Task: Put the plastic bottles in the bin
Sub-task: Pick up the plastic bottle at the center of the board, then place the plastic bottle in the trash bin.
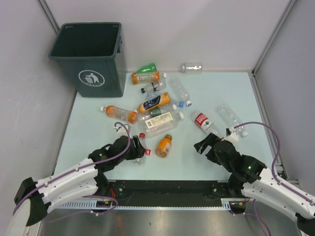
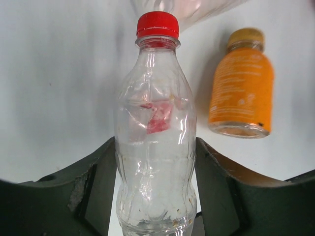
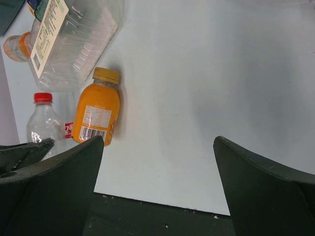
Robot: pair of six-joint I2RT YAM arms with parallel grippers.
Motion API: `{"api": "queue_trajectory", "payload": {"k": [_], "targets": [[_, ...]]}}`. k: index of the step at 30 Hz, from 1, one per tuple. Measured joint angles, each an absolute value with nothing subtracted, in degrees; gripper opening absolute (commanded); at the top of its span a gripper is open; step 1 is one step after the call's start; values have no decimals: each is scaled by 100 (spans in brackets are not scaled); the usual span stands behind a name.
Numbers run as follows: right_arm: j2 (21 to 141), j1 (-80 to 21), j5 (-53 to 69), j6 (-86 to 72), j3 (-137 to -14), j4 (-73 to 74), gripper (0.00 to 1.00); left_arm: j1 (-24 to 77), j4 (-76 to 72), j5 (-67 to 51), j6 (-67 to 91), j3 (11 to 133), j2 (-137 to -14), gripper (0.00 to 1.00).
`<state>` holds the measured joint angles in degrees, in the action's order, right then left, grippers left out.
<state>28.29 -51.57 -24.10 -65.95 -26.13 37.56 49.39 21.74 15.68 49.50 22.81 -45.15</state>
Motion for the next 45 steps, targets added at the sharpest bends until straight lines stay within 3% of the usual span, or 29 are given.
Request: {"api": "queue_trajectory", "payload": {"k": [8, 21, 28, 37, 45], "targets": [[2934, -5153, -2362, -6595, -2613, 3594, 100, 4939, 2351, 1796, 4757, 2528, -3809, 52], [2781, -5151, -2392, -6578, -2613, 3566, 100, 4939, 2709, 2331, 4014, 3524, -3815, 57], [2587, -5148, -2408, -6582, -2613, 3616, 100, 4831, 2460, 2733, 3264, 4558, -4429, 58], [2346, -5109, -2436, -6580, -2611, 3625, 100, 4401, 2154, 2294, 2497, 6193, -5374, 61], [2333, -5098, -2434, -6580, -2611, 3614, 100, 3138, 1815, 1402, 2392, 7140, -6045, 61]]}}
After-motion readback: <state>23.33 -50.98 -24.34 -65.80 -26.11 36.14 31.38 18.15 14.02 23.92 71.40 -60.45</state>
